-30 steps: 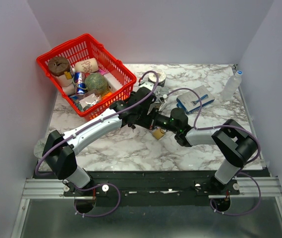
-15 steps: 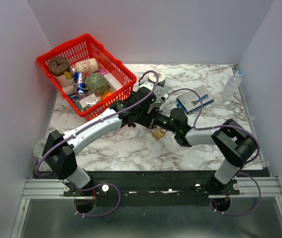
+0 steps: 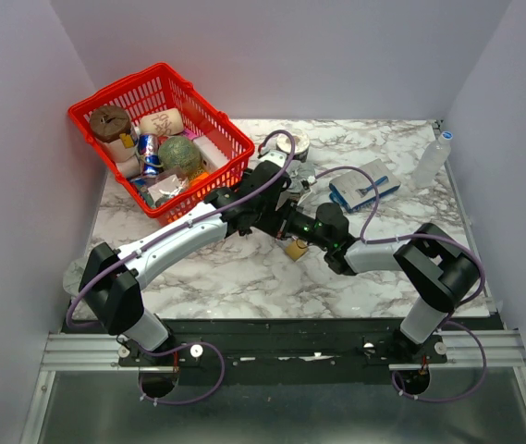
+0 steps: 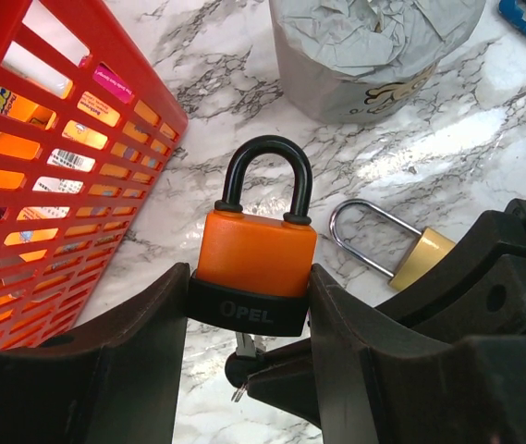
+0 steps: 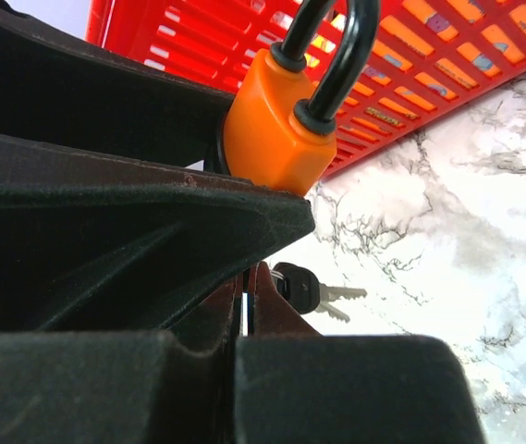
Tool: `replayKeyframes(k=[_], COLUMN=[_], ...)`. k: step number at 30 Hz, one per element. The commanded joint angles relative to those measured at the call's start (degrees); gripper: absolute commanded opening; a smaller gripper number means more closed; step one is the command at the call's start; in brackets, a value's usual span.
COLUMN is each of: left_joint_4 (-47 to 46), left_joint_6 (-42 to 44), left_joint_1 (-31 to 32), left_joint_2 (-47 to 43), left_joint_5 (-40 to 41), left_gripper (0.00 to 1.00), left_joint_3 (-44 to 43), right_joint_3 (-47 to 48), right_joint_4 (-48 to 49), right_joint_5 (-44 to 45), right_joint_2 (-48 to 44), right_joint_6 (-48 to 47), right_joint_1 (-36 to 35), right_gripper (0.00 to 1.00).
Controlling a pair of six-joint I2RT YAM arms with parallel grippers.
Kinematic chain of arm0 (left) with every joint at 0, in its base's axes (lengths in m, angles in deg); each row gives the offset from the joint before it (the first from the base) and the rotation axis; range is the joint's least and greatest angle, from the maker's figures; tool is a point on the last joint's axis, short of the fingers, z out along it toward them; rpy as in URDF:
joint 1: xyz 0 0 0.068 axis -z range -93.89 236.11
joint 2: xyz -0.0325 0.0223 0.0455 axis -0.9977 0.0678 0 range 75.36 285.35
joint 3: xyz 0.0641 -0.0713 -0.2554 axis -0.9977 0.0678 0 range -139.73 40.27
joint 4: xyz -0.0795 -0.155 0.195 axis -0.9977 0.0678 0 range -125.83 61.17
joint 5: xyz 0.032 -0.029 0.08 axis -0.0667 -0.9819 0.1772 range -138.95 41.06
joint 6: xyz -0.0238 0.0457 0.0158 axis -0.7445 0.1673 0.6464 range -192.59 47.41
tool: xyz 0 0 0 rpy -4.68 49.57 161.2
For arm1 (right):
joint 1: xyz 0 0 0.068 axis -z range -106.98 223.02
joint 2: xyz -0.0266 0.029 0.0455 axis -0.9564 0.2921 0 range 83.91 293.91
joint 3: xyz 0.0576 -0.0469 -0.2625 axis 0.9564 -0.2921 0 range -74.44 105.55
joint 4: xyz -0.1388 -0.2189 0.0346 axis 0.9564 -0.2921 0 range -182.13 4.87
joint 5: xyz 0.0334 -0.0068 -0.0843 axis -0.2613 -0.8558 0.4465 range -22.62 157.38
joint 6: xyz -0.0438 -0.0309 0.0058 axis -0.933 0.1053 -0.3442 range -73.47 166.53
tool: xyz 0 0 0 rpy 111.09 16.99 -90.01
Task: Unlock with the key
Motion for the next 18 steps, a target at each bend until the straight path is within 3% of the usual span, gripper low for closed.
replayKeyframes(k=[1, 18], left_joint_4=[-0.67, -1.37], left_joint_6=[-0.42, -0.24], left_joint_1=[0.17, 0.79], left_joint_2=[-1.43, -1.08], left_joint_5=[1.05, 0.61], left_gripper=[0.00, 0.00], left_joint_3=[0.53, 1.41], right_joint_3=[0.15, 1.29], right_joint_4=[1.06, -0.78], right_joint_5=[8.70, 13.02], right_joint_2=[-1.14, -4.04], right_joint_6=[1.18, 2.76], right_joint_1=[0.36, 1.67], right_gripper=[0.01, 0.01])
